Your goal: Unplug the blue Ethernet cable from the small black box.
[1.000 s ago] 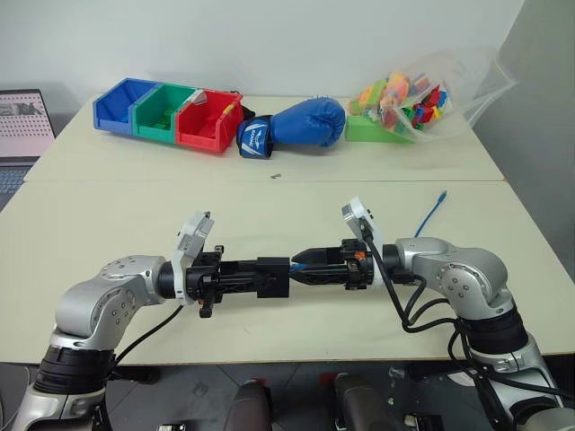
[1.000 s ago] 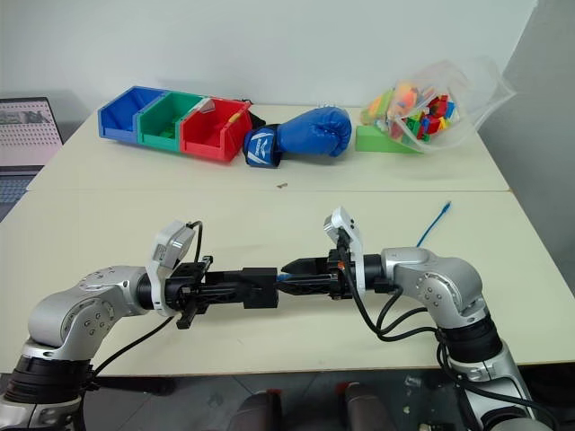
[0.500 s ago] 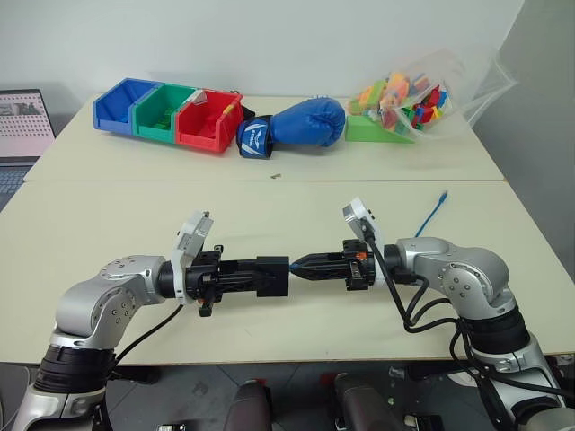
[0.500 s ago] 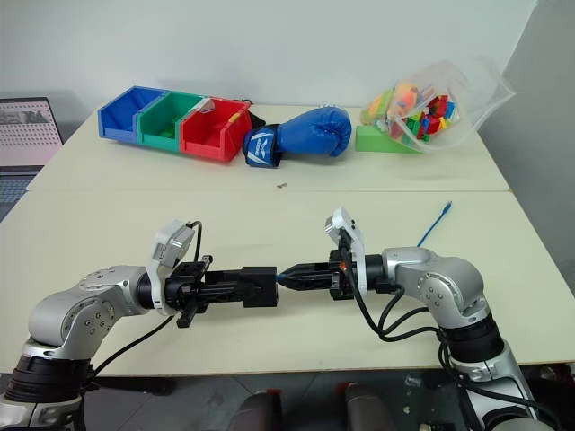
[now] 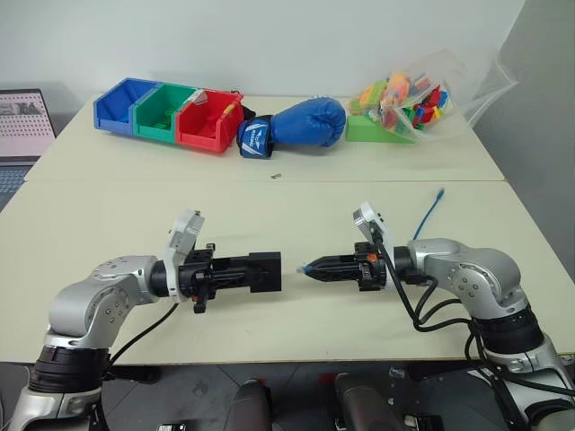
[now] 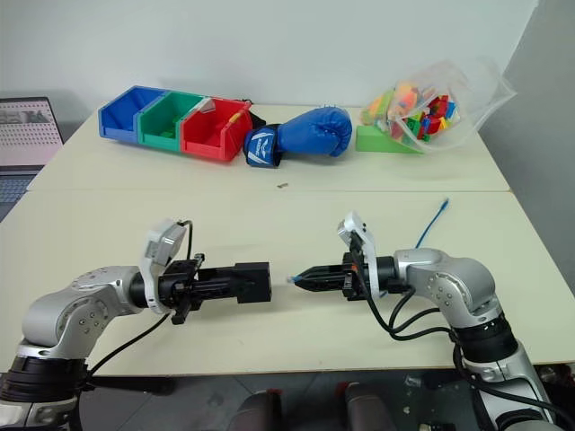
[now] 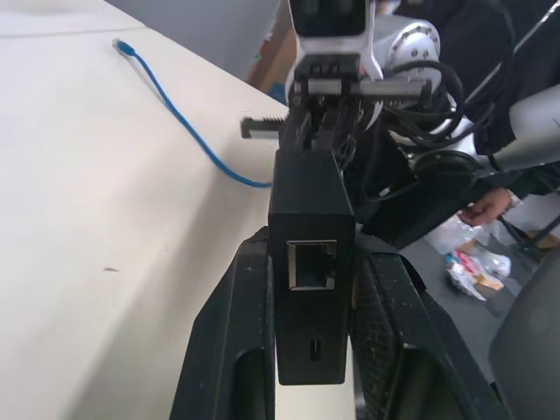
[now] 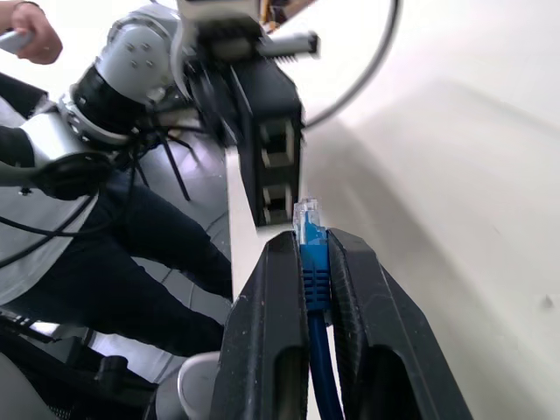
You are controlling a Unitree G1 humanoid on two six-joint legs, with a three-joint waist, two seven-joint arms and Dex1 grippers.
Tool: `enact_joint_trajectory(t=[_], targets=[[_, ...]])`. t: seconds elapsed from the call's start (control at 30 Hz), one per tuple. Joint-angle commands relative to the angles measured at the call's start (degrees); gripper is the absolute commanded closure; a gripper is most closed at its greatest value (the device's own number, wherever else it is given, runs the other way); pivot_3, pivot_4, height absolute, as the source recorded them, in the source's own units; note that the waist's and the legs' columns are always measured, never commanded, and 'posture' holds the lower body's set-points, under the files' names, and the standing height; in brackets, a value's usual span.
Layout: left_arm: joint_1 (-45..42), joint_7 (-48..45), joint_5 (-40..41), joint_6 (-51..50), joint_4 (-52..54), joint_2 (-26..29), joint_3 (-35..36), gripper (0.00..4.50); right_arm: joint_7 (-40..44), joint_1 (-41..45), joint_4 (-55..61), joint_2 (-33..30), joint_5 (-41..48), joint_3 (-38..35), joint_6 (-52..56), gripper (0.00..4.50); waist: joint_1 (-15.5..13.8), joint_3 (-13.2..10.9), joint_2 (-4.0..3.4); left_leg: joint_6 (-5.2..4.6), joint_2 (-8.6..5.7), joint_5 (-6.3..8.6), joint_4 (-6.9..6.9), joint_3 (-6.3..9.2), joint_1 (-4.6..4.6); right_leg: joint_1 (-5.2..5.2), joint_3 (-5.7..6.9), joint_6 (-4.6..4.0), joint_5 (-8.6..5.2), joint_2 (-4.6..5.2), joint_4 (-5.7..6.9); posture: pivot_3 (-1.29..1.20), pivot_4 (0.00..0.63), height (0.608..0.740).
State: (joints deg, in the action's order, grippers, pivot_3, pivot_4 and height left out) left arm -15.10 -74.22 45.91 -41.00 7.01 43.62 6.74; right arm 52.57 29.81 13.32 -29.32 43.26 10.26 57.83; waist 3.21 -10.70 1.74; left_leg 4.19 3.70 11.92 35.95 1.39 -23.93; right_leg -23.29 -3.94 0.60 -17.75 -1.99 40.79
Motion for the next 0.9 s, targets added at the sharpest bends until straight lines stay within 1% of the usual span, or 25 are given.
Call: enact_joint_trajectory(t=[0.03,0.07,0.17,0.27,0.3,0.37,0.43,0.47,0.57,0.67,0.7,0.73,0.8,0.87,0.9], targets=[[0.7,0.6,0.6,0.5,0.6,0.8,2.6,3.73,-1.3,-0.8,-0.7,-0.4,-2.2,-2.7,-3.7,4.42,0.0,0.0,-0.01,0.0,0.0,0.0,0.0,-0.02,0.0,0.0,0.01,0.0,0.0,0.0,0.0,0.0,0.15,0.74],[0.8,1.0,0.5,0.5,0.5,0.7,3.0,3.73,-3.0,-0.8,-1.9,0.0,-4.4,-2.8,-6.0,4.42,0.0,0.0,-0.01,0.0,0.0,0.0,0.0,-0.02,0.0,0.0,0.0,0.0,0.0,0.0,0.0,0.0,0.15,0.74],[1.1,2.4,0.5,0.5,0.3,0.4,3.7,3.73,-12.0,1.0,-8.6,3.6,-14.9,-2.2,-17.2,4.42,0.1,0.0,0.0,0.0,0.02,0.0,0.01,-0.01,0.01,0.0,0.0,0.01,0.0,-0.01,0.0,0.0,0.15,0.74],[1.0,4.3,0.1,0.9,-0.2,-0.4,4.1,3.73,-21.0,3.4,-16.6,5.8,-27.2,0.9,-28.3,4.42,0.1,0.0,-0.01,0.0,0.03,0.0,0.01,-0.04,0.01,-0.02,-0.04,0.01,0.0,-0.02,0.0,0.0,0.15,0.74],[0.6,5.3,-0.3,1.3,-0.6,-1.0,3.9,3.73,-25.5,4.6,-20.0,6.5,-32.3,2.4,-32.3,4.42,0.1,0.0,-0.01,0.0,0.01,0.0,0.01,-0.07,0.0,-0.05,-0.05,0.01,0.01,-0.02,0.0,0.0,0.15,0.74],[0.2,6.3,-0.7,1.6,-0.9,-1.5,3.6,3.73,-30.8,5.9,-24.4,7.8,-38.1,3.5,-36.9,4.42,0.1,0.0,-0.01,0.0,0.0,0.0,-0.01,-0.07,-0.03,-0.06,-0.07,0.01,0.01,-0.01,-0.02,0.0,0.15,0.74],[-0.4,8.1,-1.5,2.4,-0.9,-2.6,3.7,3.73,-33.9,6.7,-27.4,9.9,-40.0,2.8,-37.8,3.72,0.1,0.0,-0.01,0.01,-0.01,0.0,-0.01,-0.1,-0.07,-0.09,-0.1,0.0,0.01,0.01,-0.02,0.0,0.15,0.74],[-0.6,8.3,-1.9,2.7,-0.9,-2.8,3.5,3.73,-34.3,6.9,-28.3,10.6,-40.5,2.6,-37.9,3.58,0.0,0.0,-0.01,0.01,-0.01,0.0,-0.01,-0.09,-0.07,-0.09,-0.12,0.0,0.01,0.01,-0.02,0.0,0.15,0.74],[-2.1,11.7,-4.6,5.8,-2.2,-4.8,3.4,3.73,-32.9,6.5,-27.9,11.5,-40.2,1.5,-37.9,2.84,0.0,0.0,-0.01,0.01,0.0,-0.01,-0.03,-0.07,-0.09,-0.09,-0.14,-0.07,0.05,0.01,-0.01,0.0,0.15,0.74],[-4.8,17.2,-8.7,11.0,-5.6,-8.0,4.1,3.73,-30.5,5.6,-24.2,11.3,-38.5,0.1,-36.8,2.08,-0.3,0.0,-0.04,0.01,-0.03,-0.01,-0.01,-0.08,-0.08,-0.08,-0.11,-0.07,0.05,0.04,0.02,0.0,0.15,0.74],[-5.5,18.7,-10.1,12.7,-6.5,-8.9,4.2,3.73,-29.6,5.2,-22.8,11.2,-37.9,-0.4,-36.6,1.89,-0.3,0.0,-0.02,0.01,-0.03,-0.01,0.0,-0.07,-0.09,-0.08,-0.1,-0.05,0.05,0.04,0.01,0.0,0.15,0.74],[-6.5,20.7,-11.9,14.8,-7.7,-9.8,4.1,3.73,-27.6,4.6,-20.3,11.0,-36.4,-0.7,-35.8,1.6,-0.4,0.0,-0.03,0.01,-0.02,-0.01,0.01,-0.07,-0.09,-0.08,-0.11,-0.05,0.05,0.04,0.01,0.0,0.15,0.74],[-8.5,25.3,-16.7,20.6,-10.5,-11.8,3.7,3.73,-23.1,3.2,-14.1,10.5,-32.9,-0.7,-33.2,1.21,-0.5,0.0,-0.03,0.01,-0.03,-0.01,0.0,-0.07,-0.09,-0.07,-0.1,-0.05,0.05,0.04,0.01,0.0,0.15,0.74],[-11.1,31.7,-23.5,28.9,-16.1,-13.6,3.1,3.73,-19.6,2.1,-7.1,9.9,-29.5,0.1,-29.1,0.76,-0.7,0.0,-0.03,0.01,-0.01,-0.01,0.0,-0.04,-0.09,-0.07,-0.1,-0.08,0.07,0.04,0.01,0.0,0.15,0.74],[-12.4,34.7,-26.4,33.1,-19.3,-14.5,3.1,3.73,-18.6,1.9,-4.3,10.0,-27.8,0.3,-26.6,0.4,-0.7,0.0,-0.04,0.01,-0.01,-0.01,-0.01,-0.05,-0.09,-0.07,-0.1,-0.09,0.07,0.03,0.02,0.0,0.15,0.74]])
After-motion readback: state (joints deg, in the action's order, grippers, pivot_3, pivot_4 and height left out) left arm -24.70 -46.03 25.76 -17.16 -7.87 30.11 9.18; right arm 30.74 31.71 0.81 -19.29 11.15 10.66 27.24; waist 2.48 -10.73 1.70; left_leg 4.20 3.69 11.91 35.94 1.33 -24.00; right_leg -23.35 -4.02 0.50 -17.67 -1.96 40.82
